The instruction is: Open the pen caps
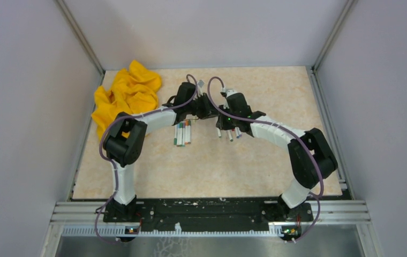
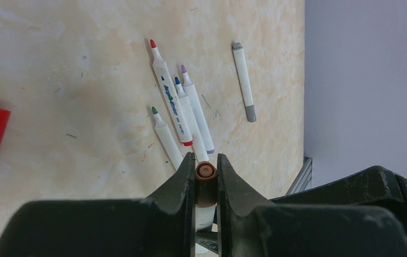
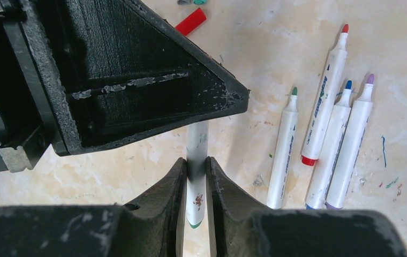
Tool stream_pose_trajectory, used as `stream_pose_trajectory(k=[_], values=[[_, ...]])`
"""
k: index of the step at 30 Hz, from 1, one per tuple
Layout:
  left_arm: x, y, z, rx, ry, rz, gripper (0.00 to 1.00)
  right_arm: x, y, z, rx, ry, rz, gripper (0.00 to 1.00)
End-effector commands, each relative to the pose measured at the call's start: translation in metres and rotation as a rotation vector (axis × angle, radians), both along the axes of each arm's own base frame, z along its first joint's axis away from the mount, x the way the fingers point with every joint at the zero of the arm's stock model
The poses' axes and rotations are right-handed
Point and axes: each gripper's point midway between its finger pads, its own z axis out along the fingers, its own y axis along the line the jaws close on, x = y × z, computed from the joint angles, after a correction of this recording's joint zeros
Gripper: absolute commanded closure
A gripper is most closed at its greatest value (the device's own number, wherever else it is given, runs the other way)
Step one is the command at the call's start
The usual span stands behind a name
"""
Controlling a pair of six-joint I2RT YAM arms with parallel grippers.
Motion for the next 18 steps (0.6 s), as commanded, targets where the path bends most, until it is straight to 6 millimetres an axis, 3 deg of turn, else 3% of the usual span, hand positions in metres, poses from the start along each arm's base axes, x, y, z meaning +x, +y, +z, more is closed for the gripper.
stream_pose_trajectory(k=[1,14,16,18], values=[[-0.014,-0.017,0.032,-0.11,0.001,-0.071,1.0,0.024,0.023,0.027,0.07,-0.112,0.025,0.83],[-0.021,-0.021,0.032,-0.189,0.067,-0.086,1.0,0.027,0.023,0.016,0.059,-0.11,0.024,0.79],[-0.02,-0.019,0.03,-0.186,0.07,-0.08,1.0,0.027,0.023,0.014,0.055,-0.11,0.024,0.84],[-0.017,-0.016,0.027,-0.17,0.069,-0.063,1.0,0.026,0.021,0.013,0.049,-0.11,0.02,1.0]])
